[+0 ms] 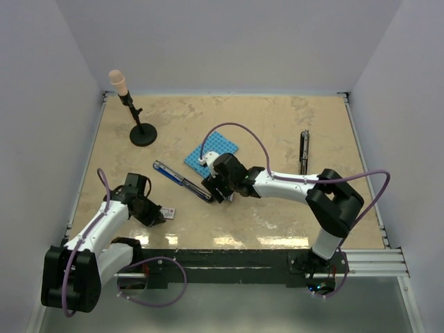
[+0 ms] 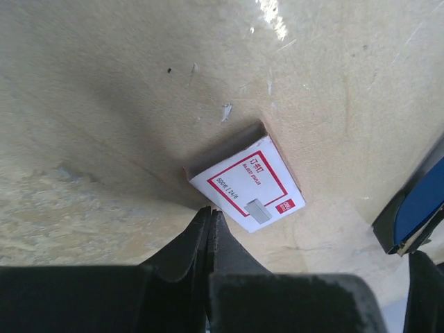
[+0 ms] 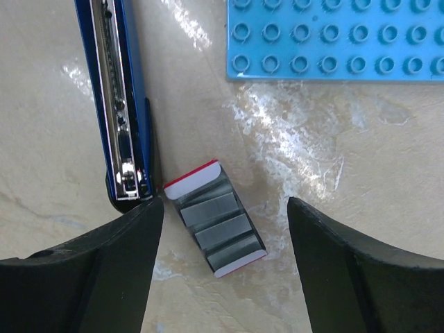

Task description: Unload the staples from the stapler

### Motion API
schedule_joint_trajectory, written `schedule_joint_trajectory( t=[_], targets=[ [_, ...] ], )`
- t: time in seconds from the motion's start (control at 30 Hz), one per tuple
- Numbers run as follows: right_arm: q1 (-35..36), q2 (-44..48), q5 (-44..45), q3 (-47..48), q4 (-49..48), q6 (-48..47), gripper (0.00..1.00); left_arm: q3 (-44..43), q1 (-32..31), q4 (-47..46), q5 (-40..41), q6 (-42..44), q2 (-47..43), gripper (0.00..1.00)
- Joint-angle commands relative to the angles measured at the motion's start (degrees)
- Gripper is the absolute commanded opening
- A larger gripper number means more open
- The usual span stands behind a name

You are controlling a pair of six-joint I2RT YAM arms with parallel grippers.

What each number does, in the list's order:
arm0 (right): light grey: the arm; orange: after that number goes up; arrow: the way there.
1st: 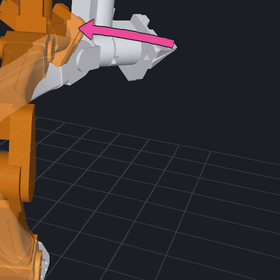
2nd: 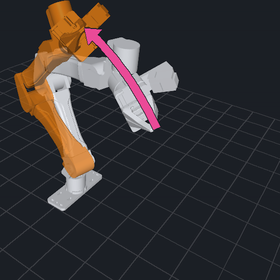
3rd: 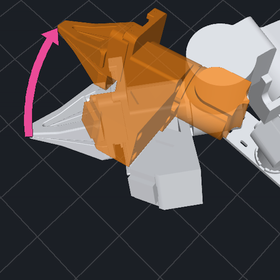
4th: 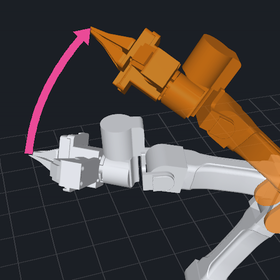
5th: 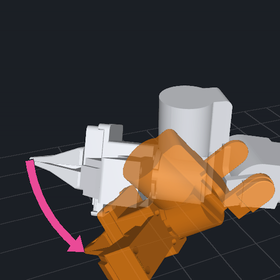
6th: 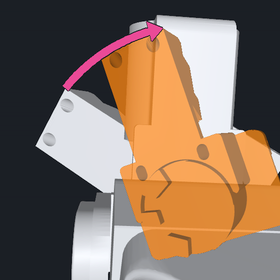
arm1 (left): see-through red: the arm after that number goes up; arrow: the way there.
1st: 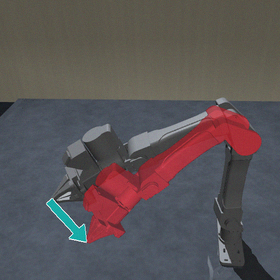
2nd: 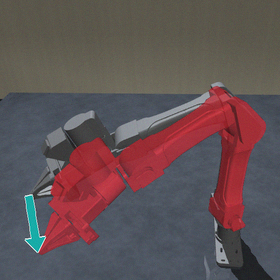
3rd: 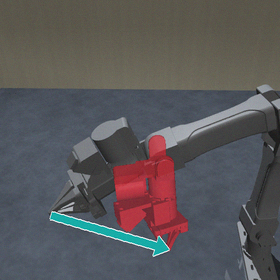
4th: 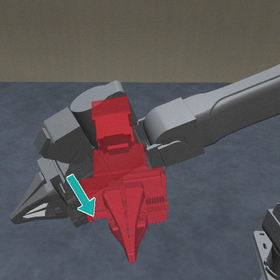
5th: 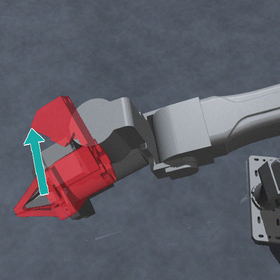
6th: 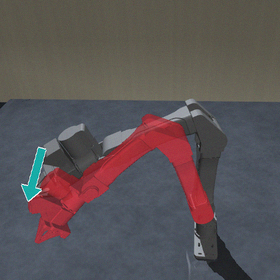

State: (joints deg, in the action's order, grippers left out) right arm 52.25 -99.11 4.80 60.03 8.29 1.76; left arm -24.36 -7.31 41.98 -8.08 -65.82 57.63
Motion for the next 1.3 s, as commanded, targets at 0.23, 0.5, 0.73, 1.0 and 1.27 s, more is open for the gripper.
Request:
schedule_joint_trajectory(
  t=[0.23,0.5,0.73,1.0,1.27],
  targets=[
    [0.1,-3.2,-1.4,1.6,3.0,-3.7,0.74,-12.3,0.9,6.9,13.1,1.7,2.0,0.0],
    [0.1,-4.9,-0.8,2.4,4.3,-4.2,0.71,-15.0,2.7,6.1,13.8,4.6,8.5,0.0],
    [0.2,-4.7,-0.1,1.9,5.4,-2.9,0.61,-15.4,4.3,6.0,14.7,5.3,9.2,0.0],
    [1.2,-2.2,-1.0,0.3,7.3,0.9,0.49,-17.1,6.5,5.8,13.8,6.1,11.5,0.0],
    [4.7,0.8,-2.7,-2.7,7.4,5.7,0.46,-15.2,7.2,3.7,9.0,7.8,13.1,0.0]
  ],
)
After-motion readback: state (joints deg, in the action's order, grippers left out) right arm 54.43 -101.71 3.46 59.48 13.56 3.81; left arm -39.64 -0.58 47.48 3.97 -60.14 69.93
